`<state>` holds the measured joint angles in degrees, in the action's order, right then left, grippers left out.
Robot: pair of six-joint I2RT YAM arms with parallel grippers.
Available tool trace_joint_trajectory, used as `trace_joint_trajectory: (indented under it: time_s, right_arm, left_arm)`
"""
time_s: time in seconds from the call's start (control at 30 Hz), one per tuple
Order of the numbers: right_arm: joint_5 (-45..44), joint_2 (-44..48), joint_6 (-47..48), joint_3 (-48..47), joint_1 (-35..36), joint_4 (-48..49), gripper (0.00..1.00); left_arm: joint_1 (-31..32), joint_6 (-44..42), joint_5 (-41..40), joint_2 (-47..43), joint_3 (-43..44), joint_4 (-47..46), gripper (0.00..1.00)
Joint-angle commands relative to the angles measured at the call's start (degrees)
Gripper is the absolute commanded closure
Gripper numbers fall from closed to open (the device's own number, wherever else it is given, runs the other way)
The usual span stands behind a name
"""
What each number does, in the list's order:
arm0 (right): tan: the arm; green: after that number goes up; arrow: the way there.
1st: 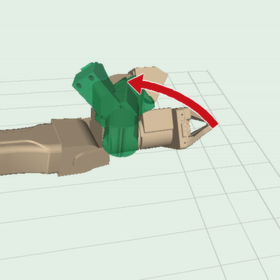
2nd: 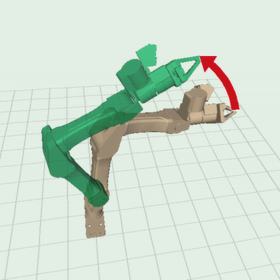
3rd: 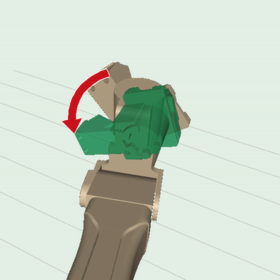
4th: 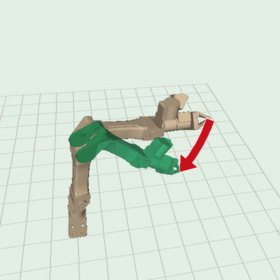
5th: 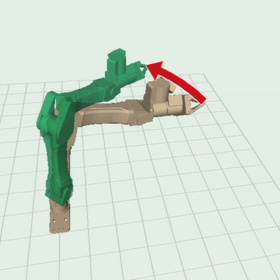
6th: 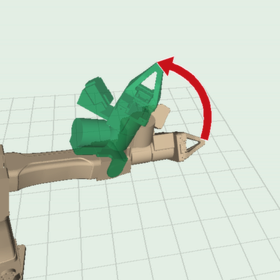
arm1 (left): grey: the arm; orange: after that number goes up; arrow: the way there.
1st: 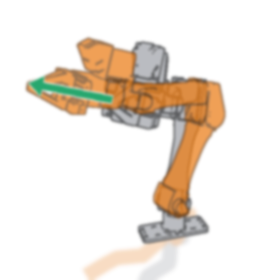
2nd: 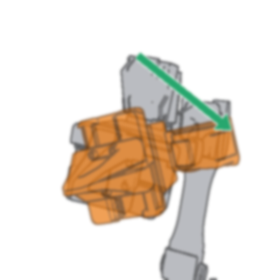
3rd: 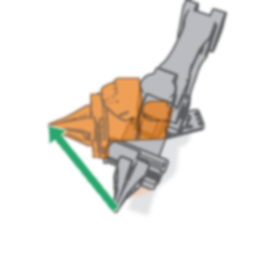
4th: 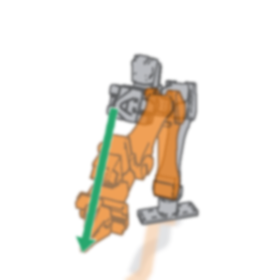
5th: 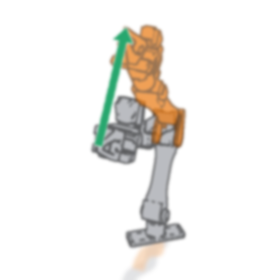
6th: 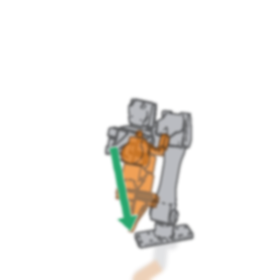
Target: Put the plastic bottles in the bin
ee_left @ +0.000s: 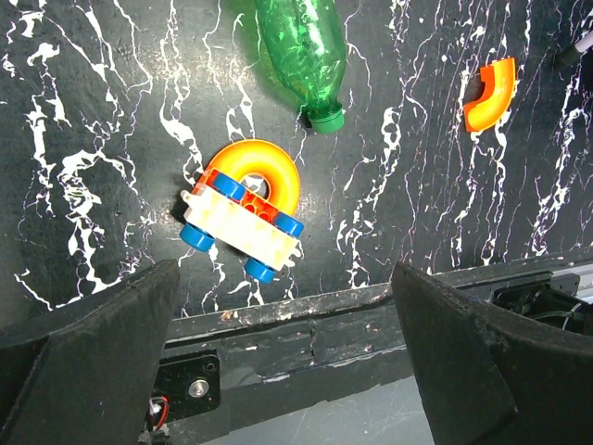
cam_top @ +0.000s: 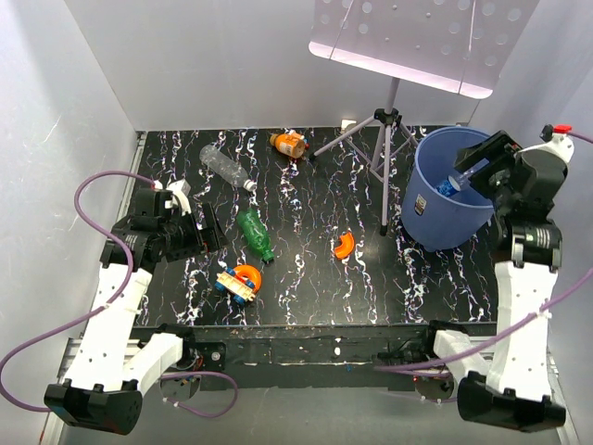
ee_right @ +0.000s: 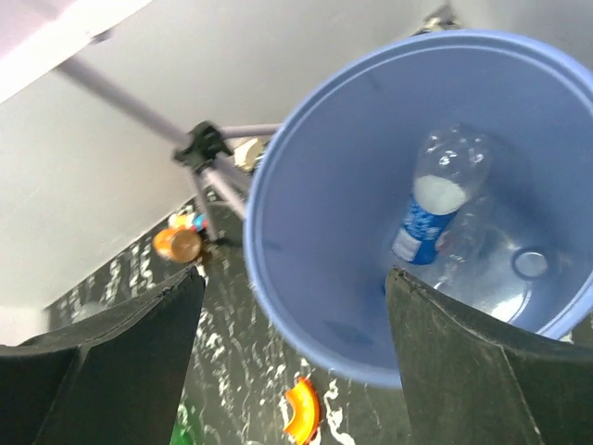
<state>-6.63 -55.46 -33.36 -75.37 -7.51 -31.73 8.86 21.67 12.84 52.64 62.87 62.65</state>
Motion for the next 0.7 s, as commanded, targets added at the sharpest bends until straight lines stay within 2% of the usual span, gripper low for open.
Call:
trace_joint_trajectory:
  time_s: [0.0,0.1,0.23,0.33,0.43,0.5,0.6,0.67]
  right_arm:
    - [12.24,6.84,1.2,2.67,1.26,0.35,0.16]
    - [13.58,11.41,0.67,7.24,7.4,0.0,0.17]
    - [5.26,14.33,-1.17,11.03,24.61,-1.06,0.17]
    - [0.41,11.79,-1.18,12.18,37.09,0.87,0.18]
    - [-5.04,3.2,0.4,10.08,49.22,0.96,0.17]
    - [-3.66,-3.92,1.72,7.8,54.68,2.54,0.16]
    - [4.33,-15.61,3.39,3.67,57.25,3.69,0.16]
    - [6.18,-22.38,4.53,0.33,58.3,4.12,0.16]
  left_arm:
    - [0.01,0.39,1.04,-1.05,-1.78,-1.48,0.01]
    - [0.01,1.61,1.05,-0.26,-4.33,-2.97,0.01]
    - [0.01,3.81,0.52,1.23,-6.09,-4.73,0.01]
    - [0.01,7.06,-2.29,4.04,-5.83,-5.09,0.01]
    - [0.01,10.49,-5.53,5.98,-4.25,-4.91,0.01]
    - [0.01,12.25,-8.52,5.11,-2.76,-4.47,0.0]
    - [-0.07,13.57,-13.96,4.4,0.84,-1.49,0.01]
    - [-0.16,13.92,-16.0,4.31,2.86,0.71,0.01]
